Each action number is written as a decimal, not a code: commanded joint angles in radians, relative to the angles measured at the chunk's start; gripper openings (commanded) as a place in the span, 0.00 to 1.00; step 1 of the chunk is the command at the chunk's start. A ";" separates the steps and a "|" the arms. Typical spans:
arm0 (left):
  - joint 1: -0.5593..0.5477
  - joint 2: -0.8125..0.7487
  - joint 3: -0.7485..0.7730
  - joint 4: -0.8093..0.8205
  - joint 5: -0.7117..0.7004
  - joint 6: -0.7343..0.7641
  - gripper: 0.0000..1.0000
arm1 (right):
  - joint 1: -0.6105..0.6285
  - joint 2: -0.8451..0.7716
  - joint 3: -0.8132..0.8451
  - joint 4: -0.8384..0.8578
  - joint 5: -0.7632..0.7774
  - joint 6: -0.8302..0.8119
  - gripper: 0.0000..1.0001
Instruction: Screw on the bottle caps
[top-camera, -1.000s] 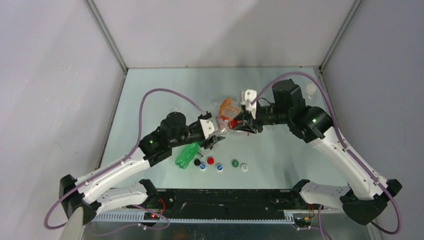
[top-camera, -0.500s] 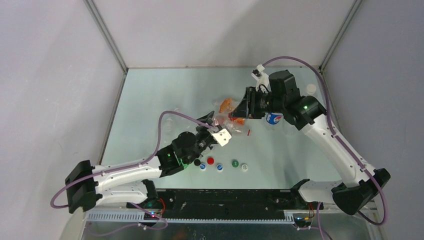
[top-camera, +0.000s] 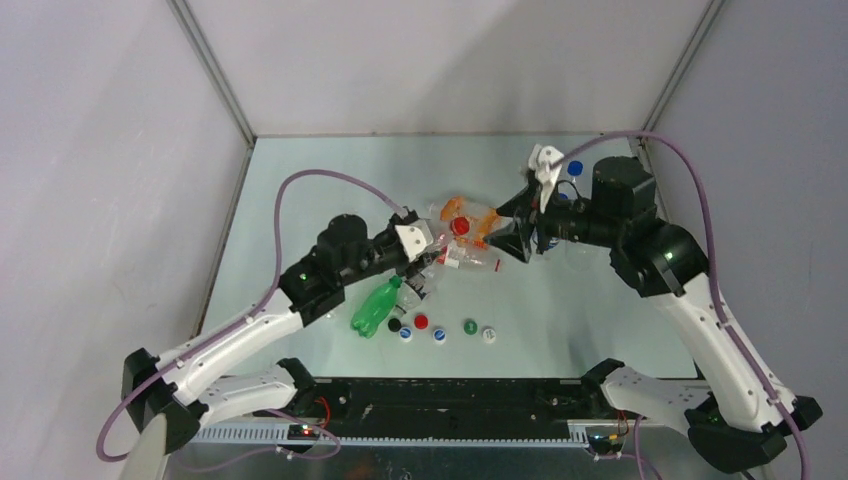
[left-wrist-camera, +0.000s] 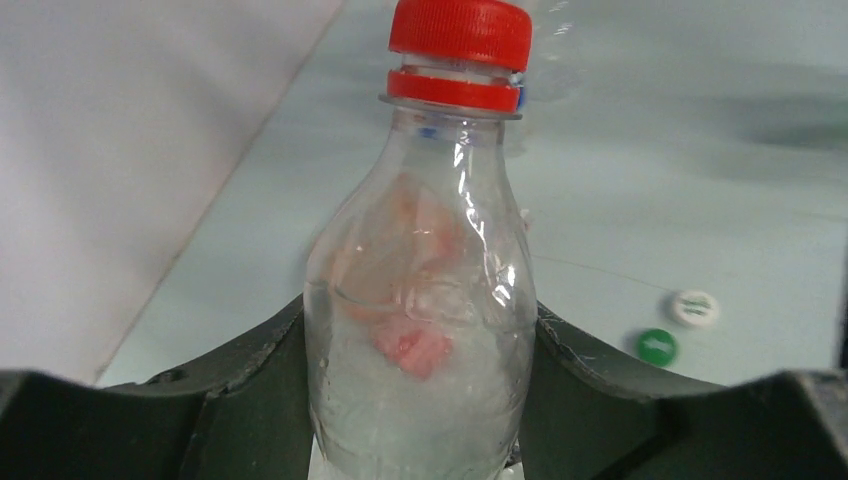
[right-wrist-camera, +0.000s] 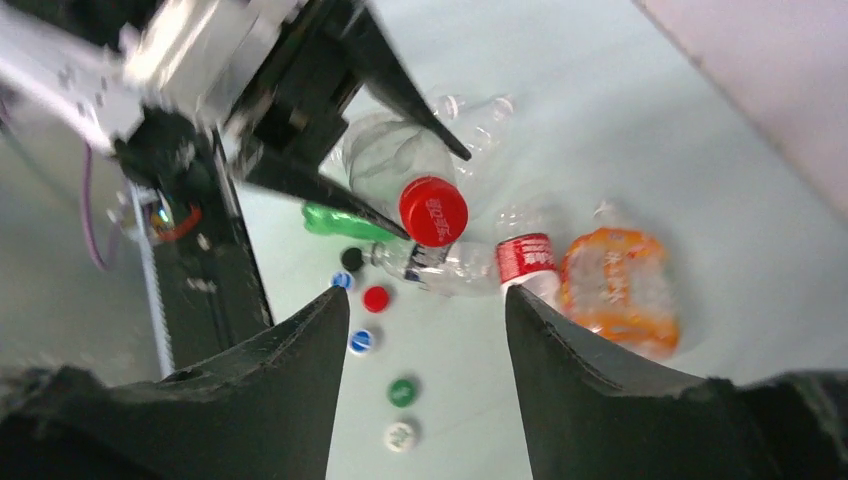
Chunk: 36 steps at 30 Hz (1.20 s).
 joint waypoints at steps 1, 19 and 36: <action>0.060 0.027 0.150 -0.293 0.373 -0.047 0.17 | 0.016 -0.049 -0.056 -0.058 -0.178 -0.509 0.60; 0.068 0.097 0.284 -0.425 0.536 -0.021 0.18 | 0.132 -0.048 -0.102 -0.059 -0.192 -0.754 0.54; 0.067 0.083 0.277 -0.350 0.524 -0.048 0.18 | 0.154 0.027 -0.102 -0.085 -0.168 -0.633 0.23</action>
